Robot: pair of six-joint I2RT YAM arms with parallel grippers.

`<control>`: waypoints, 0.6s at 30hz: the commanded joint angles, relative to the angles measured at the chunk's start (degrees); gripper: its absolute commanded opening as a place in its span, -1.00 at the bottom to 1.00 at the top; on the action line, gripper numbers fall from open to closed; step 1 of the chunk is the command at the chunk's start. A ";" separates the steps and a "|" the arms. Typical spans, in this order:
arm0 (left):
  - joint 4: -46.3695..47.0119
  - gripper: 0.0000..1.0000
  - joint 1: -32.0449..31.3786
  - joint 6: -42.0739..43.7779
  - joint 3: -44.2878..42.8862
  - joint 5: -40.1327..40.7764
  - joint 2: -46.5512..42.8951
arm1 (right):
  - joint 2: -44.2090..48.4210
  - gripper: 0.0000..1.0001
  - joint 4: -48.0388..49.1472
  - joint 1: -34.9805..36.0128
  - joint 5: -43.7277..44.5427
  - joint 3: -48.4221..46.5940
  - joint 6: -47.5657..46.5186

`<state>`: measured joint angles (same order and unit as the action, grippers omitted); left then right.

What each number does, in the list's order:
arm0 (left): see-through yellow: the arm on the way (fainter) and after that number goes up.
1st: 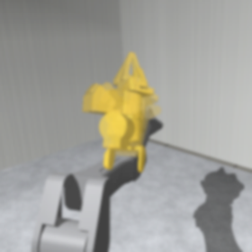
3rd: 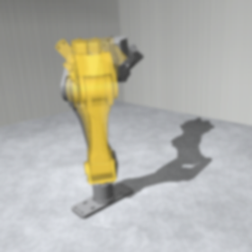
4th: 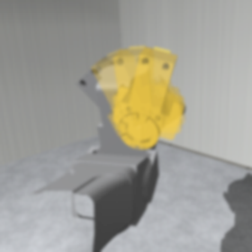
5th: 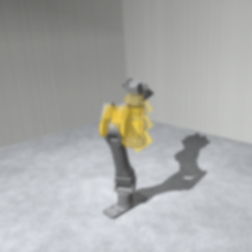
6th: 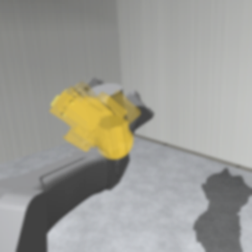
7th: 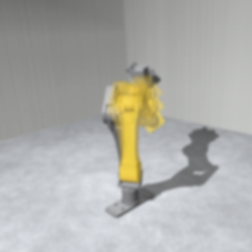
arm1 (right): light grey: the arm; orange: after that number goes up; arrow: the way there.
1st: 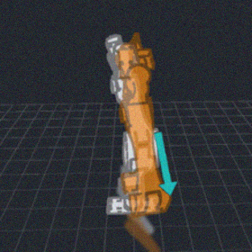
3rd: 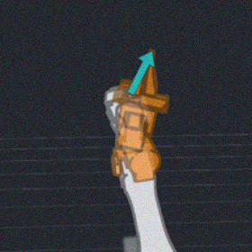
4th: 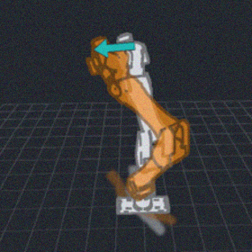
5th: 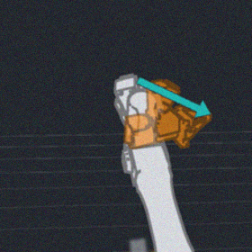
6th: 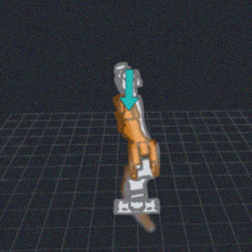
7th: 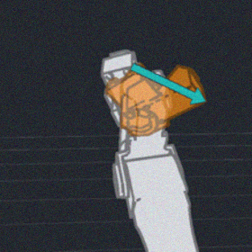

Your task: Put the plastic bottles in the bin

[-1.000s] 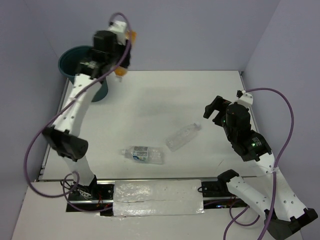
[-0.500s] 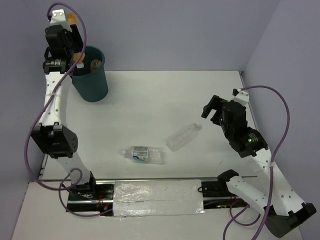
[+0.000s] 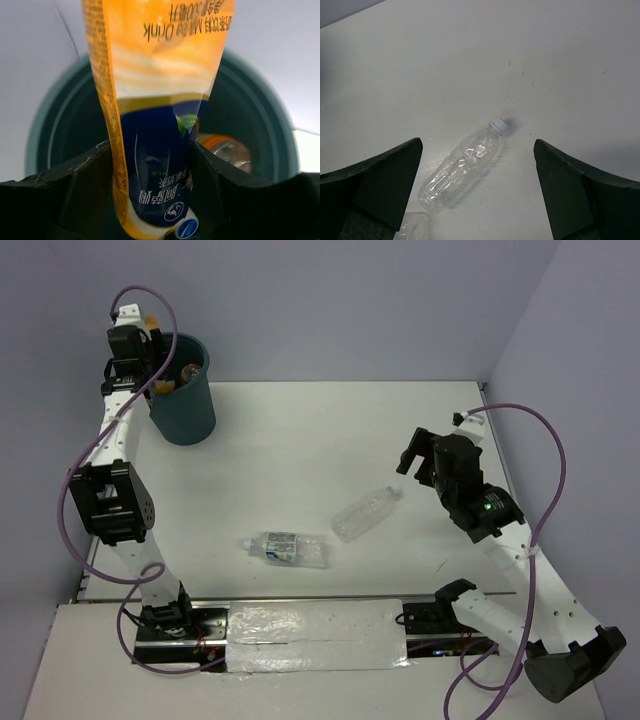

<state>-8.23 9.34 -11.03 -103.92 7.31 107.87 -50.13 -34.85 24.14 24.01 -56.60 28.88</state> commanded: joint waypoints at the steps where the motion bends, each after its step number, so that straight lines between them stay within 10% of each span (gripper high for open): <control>1: 6.90 0.42 0.24 -1.45 1.53 0.25 -2.67 | 0.12 1.00 2.33 0.29 -0.10 -2.20 -0.50; 4: 5.78 0.45 0.50 -0.67 -0.92 -0.28 -1.44 | 0.47 1.00 1.98 0.29 0.07 -2.03 -0.50; 7: 2.09 0.99 0.50 -0.57 -4.88 -1.42 0.67 | 0.91 1.00 1.89 0.29 0.16 -1.85 -0.32; 18: -8.71 0.99 -4.50 2.31 -13.67 -8.01 -8.81 | 1.08 1.00 2.07 0.38 -0.28 -2.55 0.29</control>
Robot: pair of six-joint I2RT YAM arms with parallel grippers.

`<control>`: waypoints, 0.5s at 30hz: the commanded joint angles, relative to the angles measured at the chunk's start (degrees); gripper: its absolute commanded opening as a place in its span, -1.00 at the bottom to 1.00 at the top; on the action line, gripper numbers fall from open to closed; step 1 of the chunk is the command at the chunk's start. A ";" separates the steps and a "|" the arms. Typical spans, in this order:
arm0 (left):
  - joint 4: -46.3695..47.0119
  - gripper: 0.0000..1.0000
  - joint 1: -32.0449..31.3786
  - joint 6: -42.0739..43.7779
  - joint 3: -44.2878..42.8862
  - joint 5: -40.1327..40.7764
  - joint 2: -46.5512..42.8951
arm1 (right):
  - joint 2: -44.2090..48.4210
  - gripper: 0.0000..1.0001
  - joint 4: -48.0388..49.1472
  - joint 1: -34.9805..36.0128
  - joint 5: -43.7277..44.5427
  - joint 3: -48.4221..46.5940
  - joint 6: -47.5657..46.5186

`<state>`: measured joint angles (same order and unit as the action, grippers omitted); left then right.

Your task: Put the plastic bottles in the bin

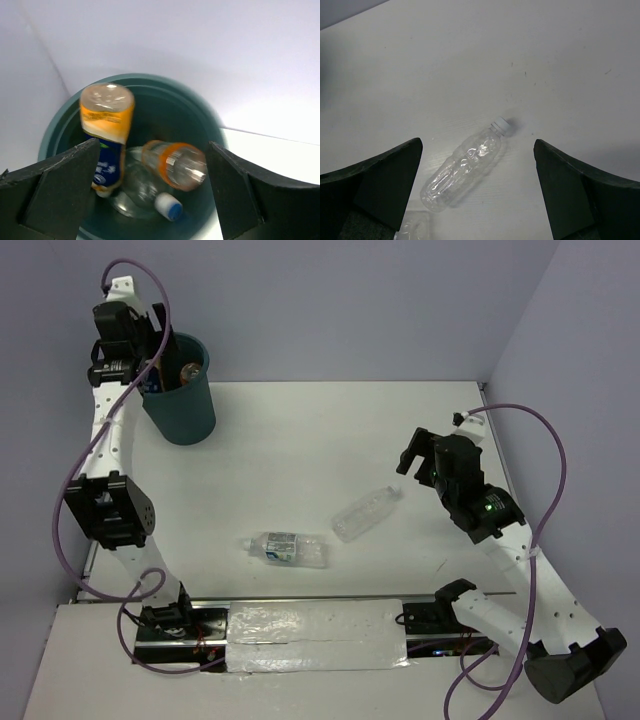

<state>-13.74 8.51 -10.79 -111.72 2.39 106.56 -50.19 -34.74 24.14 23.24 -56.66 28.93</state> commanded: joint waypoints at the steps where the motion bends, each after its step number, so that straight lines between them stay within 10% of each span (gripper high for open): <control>1: -5.23 0.99 -5.51 3.22 -6.40 -3.01 -9.34 | 1.33 1.00 1.87 0.38 0.57 -2.40 0.25; 7: -13.85 0.99 -25.44 6.22 4.48 1.30 -18.30 | 2.82 1.00 0.65 0.29 -1.36 -0.73 3.67; 15: -14.30 0.99 -32.42 -1.69 24.61 0.25 -24.12 | 3.18 0.99 -1.38 0.38 -8.90 7.00 14.57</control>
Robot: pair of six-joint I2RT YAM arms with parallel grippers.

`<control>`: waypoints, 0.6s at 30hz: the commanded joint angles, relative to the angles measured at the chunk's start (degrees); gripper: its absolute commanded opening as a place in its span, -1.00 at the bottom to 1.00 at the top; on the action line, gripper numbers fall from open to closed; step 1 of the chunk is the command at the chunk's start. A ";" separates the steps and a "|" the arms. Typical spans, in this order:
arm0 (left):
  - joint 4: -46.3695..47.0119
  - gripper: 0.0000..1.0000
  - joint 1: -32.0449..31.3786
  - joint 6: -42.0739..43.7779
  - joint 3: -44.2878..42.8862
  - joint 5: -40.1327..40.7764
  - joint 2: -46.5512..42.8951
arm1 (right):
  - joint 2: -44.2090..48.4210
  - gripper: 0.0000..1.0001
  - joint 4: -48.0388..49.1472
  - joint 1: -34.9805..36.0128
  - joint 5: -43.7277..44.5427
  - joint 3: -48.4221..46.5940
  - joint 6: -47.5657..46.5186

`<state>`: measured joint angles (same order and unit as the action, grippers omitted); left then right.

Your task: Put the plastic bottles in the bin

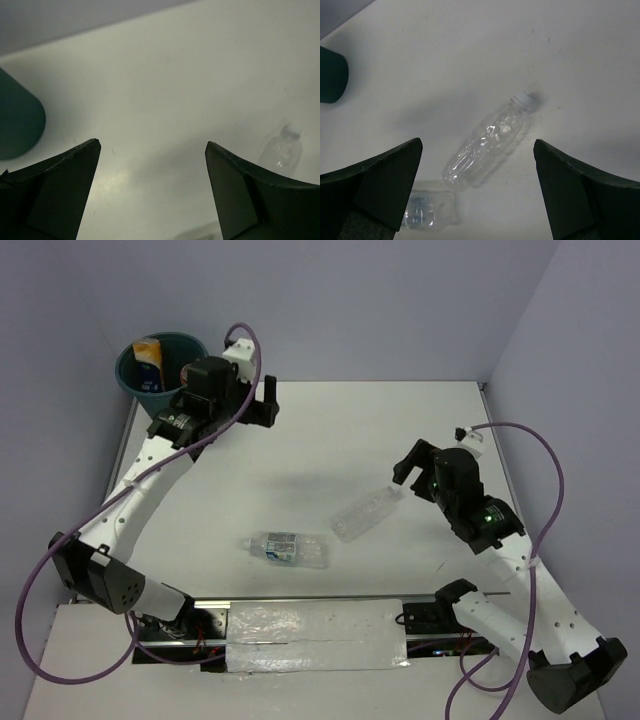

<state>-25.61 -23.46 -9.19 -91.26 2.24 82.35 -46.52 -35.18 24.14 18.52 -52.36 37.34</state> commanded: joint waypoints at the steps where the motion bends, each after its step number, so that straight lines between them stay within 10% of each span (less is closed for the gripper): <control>1: -3.30 0.98 -1.66 -3.29 5.30 -0.13 -0.86 | -0.59 0.99 0.45 0.47 -7.42 3.57 7.90; 18: -10.69 0.98 -4.22 -10.93 15.77 8.57 -11.24 | -9.62 1.00 16.01 2.49 -12.81 17.21 24.71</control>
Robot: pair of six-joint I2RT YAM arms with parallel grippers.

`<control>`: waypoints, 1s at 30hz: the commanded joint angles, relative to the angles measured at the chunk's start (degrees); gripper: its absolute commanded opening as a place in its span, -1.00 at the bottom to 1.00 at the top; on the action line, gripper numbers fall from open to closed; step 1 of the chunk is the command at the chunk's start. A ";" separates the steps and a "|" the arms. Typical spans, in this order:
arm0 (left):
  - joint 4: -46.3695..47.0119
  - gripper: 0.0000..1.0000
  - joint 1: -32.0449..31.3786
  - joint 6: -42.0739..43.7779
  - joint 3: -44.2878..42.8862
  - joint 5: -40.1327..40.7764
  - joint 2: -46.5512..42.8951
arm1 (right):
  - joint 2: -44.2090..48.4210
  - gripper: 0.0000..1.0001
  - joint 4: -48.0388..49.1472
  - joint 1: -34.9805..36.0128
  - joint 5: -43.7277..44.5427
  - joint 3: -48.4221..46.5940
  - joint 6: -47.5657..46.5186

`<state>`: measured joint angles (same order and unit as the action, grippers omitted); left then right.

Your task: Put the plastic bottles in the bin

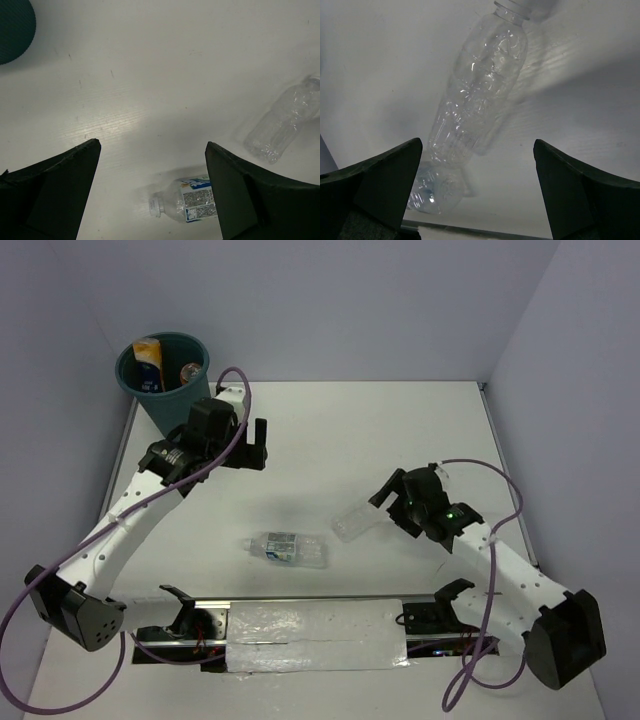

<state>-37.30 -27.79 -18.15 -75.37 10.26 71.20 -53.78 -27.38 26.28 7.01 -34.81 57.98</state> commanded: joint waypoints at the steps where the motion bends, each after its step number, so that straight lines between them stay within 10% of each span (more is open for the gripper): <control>1: 0.91 0.98 0.11 -1.97 -0.12 0.29 -0.10 | -5.17 1.00 9.61 0.35 -1.47 -0.87 4.08; 23: 1.53 0.99 -0.07 -2.06 -1.00 -0.68 1.48 | -22.32 0.99 22.53 5.09 -5.16 3.08 9.79; 30: -4.71 0.99 -0.07 -4.79 -6.27 6.96 6.06 | -23.22 0.53 23.96 5.09 -3.93 -0.34 4.61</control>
<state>-39.92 -27.81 -21.15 -78.22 13.54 76.34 -77.28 -4.80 30.98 1.32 -31.90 65.80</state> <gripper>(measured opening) 0.993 0.791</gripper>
